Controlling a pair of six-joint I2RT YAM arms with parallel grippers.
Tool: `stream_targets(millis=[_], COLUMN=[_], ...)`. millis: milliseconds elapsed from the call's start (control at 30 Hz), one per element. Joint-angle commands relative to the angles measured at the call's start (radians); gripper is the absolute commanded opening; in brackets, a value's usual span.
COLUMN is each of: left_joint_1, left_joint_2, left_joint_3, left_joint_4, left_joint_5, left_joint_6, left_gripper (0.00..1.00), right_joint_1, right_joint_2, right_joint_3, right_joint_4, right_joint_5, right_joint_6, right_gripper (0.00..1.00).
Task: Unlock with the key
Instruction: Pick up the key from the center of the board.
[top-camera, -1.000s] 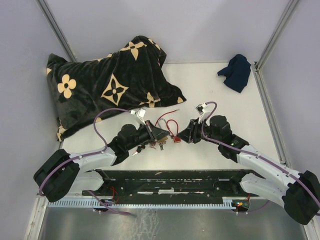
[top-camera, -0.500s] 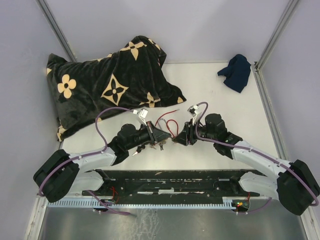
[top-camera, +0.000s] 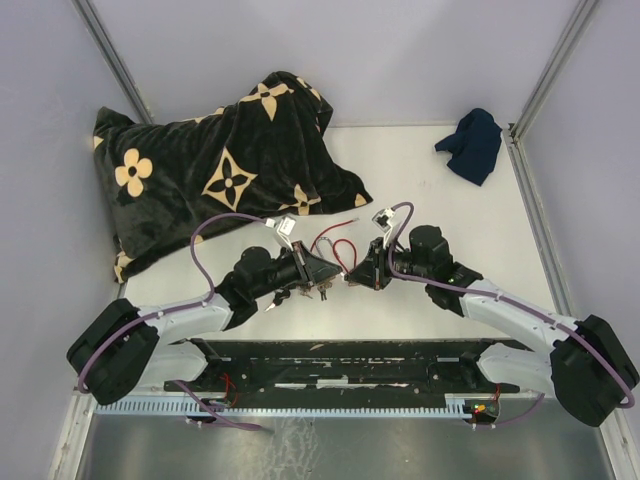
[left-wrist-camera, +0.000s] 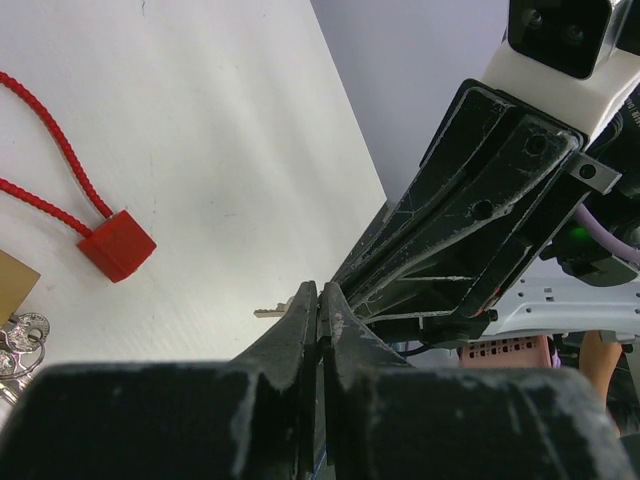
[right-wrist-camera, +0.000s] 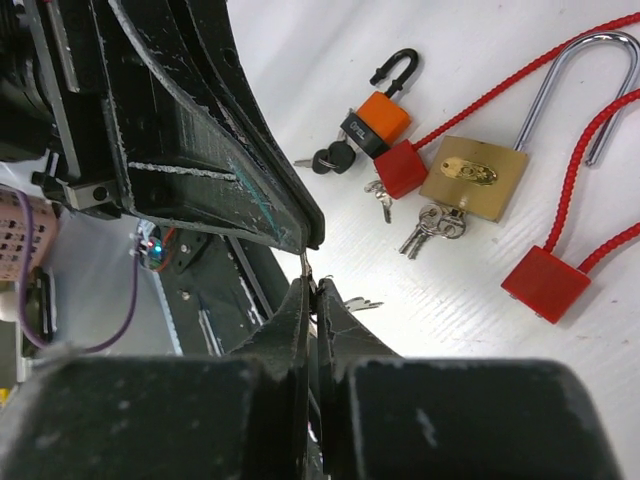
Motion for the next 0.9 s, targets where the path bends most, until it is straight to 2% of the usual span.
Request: stream_targets(millis=[0,133,267,467,667,867], left_joint_1=[0.002,0.002,0.004,0.036,0.059,0.066], left_joint_2=[-0.046,-0.054,-0.046,-0.035,-0.005,-0.003], left_joint_3=[0.002,-0.009,-0.030,-0.100,-0.123,-0.131], left_joint_4=[0.073,0.103,0.166,0.343,0.456,0.460], left_joint_5=[-0.005,0.003,0.015,0.042,0.078,0.067], left_joint_6=[-0.006,-0.032,-0.068,-0.157,-0.209,-0.210], left_gripper=[0.08,0.11,0.19,0.31,0.32,0.30], right_joint_1=[0.003,0.003,0.003,0.002,0.001,0.002], right_joint_2=[-0.034,-0.035,-0.027,-0.018,0.016,0.025], right_joint_3=[0.003,-0.013,-0.027,-0.060,-0.068,-0.074], right_joint_4=[0.109,0.180,0.241,0.335,0.397,0.427], right_joint_5=[-0.008,-0.022,-0.025,-0.033,-0.068,-0.075], right_joint_6=[0.048,0.110,0.162,0.220,0.250,0.265], right_gripper=[0.02,0.02,0.02,0.02,0.02,0.02])
